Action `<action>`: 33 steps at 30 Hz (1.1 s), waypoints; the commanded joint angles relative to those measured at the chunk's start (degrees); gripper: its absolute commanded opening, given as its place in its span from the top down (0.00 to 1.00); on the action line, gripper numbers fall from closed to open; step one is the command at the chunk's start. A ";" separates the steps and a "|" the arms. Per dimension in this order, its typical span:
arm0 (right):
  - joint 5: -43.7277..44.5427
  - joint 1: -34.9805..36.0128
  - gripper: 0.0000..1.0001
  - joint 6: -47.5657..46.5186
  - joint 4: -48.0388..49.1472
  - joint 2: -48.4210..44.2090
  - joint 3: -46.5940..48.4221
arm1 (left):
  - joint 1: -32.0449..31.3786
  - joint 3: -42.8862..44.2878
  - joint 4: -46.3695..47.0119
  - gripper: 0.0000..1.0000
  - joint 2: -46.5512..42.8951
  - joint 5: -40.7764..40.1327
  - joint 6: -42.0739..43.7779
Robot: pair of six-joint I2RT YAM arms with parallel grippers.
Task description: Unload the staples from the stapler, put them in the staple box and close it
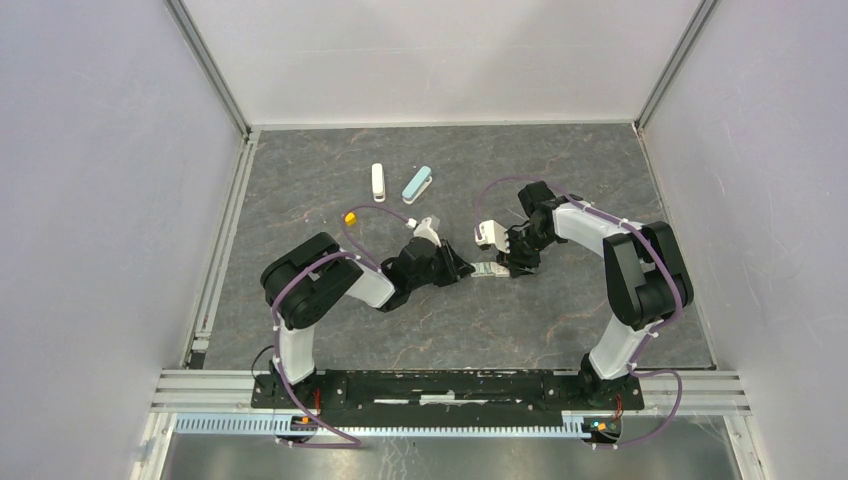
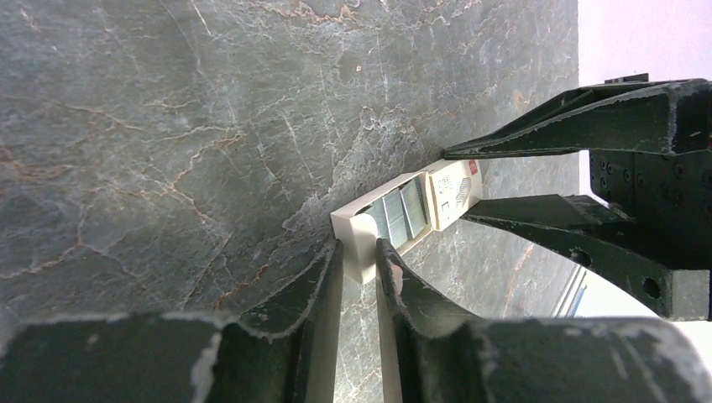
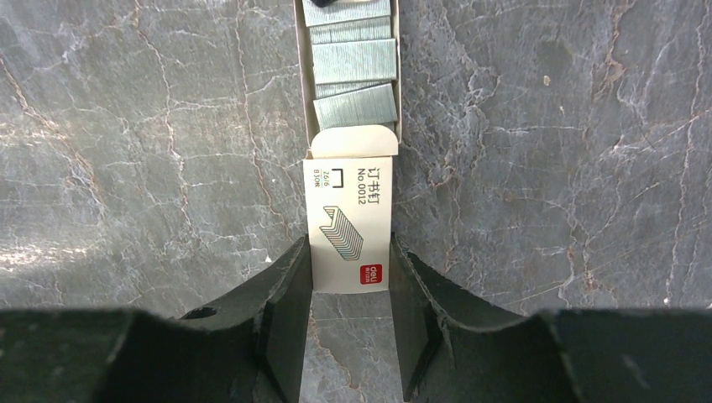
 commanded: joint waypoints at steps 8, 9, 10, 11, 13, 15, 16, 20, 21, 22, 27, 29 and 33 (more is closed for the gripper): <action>-2.18 0.78 0.57 1.48 0.00 0.74 0.45 | 0.11 2.18 1.89 0.75 1.70 1.67 -1.12; -2.22 0.82 0.57 1.51 0.10 0.76 0.46 | 0.13 2.27 1.76 0.76 1.78 1.76 -1.03; -2.22 0.77 0.57 1.45 0.21 0.89 0.42 | 0.13 2.33 1.74 0.77 1.91 1.86 -1.01; -2.26 0.94 0.57 1.45 0.27 0.92 0.46 | 0.13 2.44 1.71 0.78 2.00 1.93 -0.94; -2.03 0.84 0.57 1.69 0.48 0.97 0.48 | 0.09 2.59 1.52 0.80 2.16 2.04 -0.84; -1.93 0.84 0.57 2.38 1.21 0.87 0.40 | 0.13 2.58 1.47 0.82 2.30 1.90 -0.67; -1.76 0.86 0.57 2.93 1.71 0.78 0.29 | 0.09 2.53 1.39 0.82 2.37 1.90 -0.57; -0.90 0.87 0.57 5.56 3.74 0.25 -0.26 | 0.13 2.58 0.97 0.84 2.50 1.87 -0.22; -0.58 0.85 0.57 6.06 4.13 0.17 -0.44 | 0.13 2.59 0.85 0.85 2.50 1.85 -0.14; -0.28 0.89 0.57 6.56 4.61 0.06 -0.63 | 0.13 2.58 0.79 0.85 2.48 1.83 -0.05; 1.35 0.91 0.57 9.19 6.02 -0.11 -1.31 | 0.13 2.76 0.53 0.86 2.73 1.87 0.20; 1.21 0.83 0.57 9.44 6.31 -0.31 -1.69 | 0.12 2.84 0.46 0.87 2.83 1.94 0.22; 0.62 0.88 0.56 9.50 6.44 -0.51 -2.02 | 0.09 2.72 0.44 0.87 2.94 1.94 0.22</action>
